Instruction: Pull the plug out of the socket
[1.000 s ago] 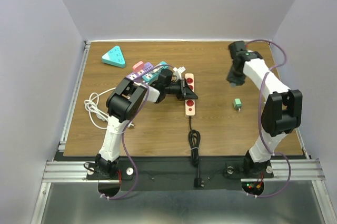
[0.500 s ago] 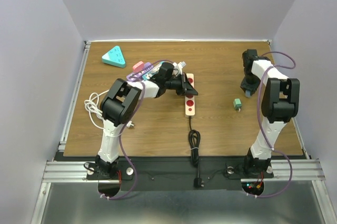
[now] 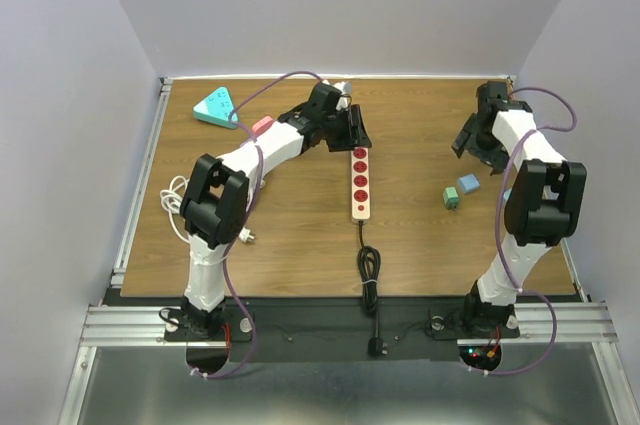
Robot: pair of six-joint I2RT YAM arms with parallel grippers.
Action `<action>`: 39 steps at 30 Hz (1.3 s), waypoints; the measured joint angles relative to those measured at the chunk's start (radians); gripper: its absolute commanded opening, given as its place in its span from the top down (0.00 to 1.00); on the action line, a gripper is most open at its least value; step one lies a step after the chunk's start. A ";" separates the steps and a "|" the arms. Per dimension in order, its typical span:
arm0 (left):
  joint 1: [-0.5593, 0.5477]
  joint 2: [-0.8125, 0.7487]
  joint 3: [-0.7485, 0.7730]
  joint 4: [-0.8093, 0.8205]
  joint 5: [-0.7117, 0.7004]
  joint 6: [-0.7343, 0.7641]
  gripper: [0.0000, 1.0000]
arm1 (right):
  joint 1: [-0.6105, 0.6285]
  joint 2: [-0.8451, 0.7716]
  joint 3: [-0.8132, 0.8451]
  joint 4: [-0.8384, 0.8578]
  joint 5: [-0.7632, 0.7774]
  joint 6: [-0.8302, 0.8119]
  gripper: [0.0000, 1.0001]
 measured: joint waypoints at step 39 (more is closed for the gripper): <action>-0.119 0.148 0.637 -0.639 -0.455 0.178 1.00 | 0.072 -0.155 0.064 0.000 -0.267 -0.041 0.00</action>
